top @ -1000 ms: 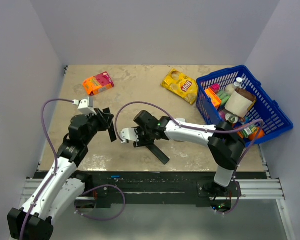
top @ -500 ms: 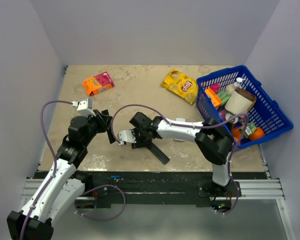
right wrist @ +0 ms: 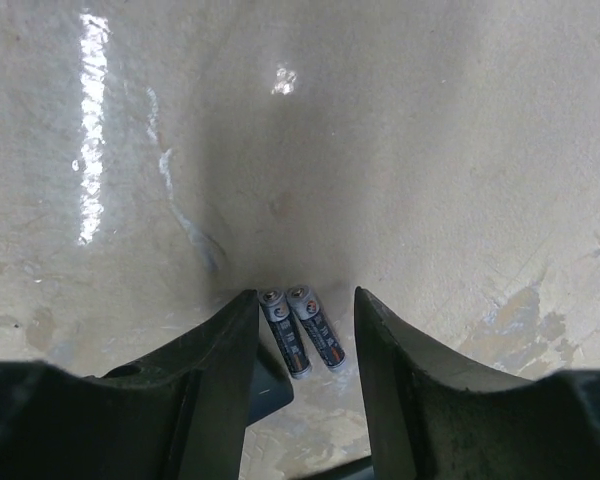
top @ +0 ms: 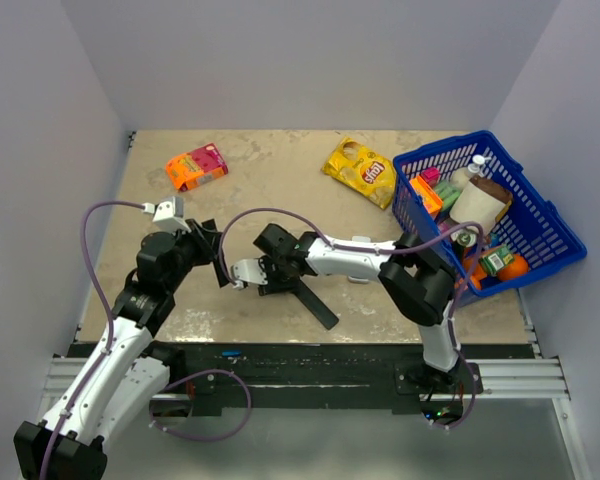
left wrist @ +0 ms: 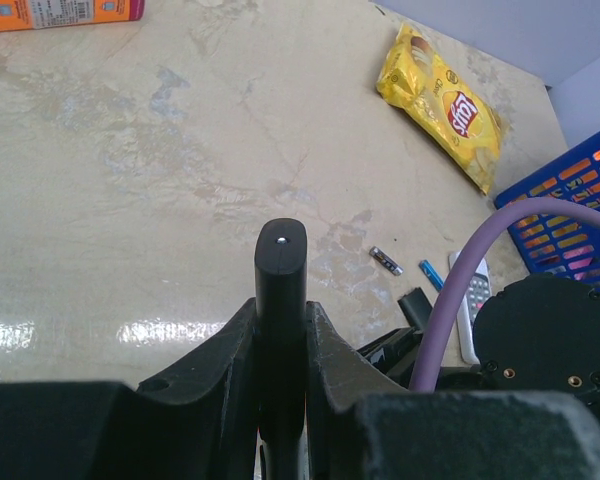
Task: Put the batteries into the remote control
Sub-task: Adjust the battery at the center of the board.
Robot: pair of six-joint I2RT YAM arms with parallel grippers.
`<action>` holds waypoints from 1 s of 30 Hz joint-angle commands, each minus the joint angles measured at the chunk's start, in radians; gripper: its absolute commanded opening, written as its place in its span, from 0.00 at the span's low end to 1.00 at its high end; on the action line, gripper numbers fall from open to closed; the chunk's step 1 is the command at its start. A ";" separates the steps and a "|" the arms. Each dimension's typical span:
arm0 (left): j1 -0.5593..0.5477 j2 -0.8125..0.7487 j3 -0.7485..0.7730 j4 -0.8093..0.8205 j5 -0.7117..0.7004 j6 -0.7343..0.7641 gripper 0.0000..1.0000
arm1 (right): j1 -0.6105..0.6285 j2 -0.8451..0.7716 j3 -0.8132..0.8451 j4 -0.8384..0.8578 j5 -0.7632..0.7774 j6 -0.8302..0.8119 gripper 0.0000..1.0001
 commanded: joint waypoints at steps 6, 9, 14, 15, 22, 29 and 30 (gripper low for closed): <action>-0.002 0.007 0.015 0.020 0.000 -0.013 0.00 | -0.041 0.085 0.095 -0.009 0.020 0.123 0.40; -0.002 0.010 0.015 0.020 0.001 -0.011 0.00 | -0.067 0.097 0.098 -0.003 0.022 0.164 0.36; -0.002 0.015 0.012 0.023 0.004 -0.013 0.00 | -0.107 0.105 0.093 0.000 0.034 0.241 0.32; -0.002 0.013 0.012 0.022 0.004 -0.014 0.00 | -0.124 0.105 0.090 0.001 0.034 0.253 0.32; -0.002 0.015 0.006 0.020 0.010 -0.019 0.00 | -0.167 0.100 0.059 -0.008 0.056 0.341 0.29; -0.002 0.016 0.004 0.025 0.020 -0.022 0.00 | -0.168 0.066 0.067 -0.019 0.062 0.403 0.31; -0.003 0.018 0.004 0.025 0.020 -0.023 0.00 | -0.167 0.057 0.075 -0.020 0.059 0.419 0.31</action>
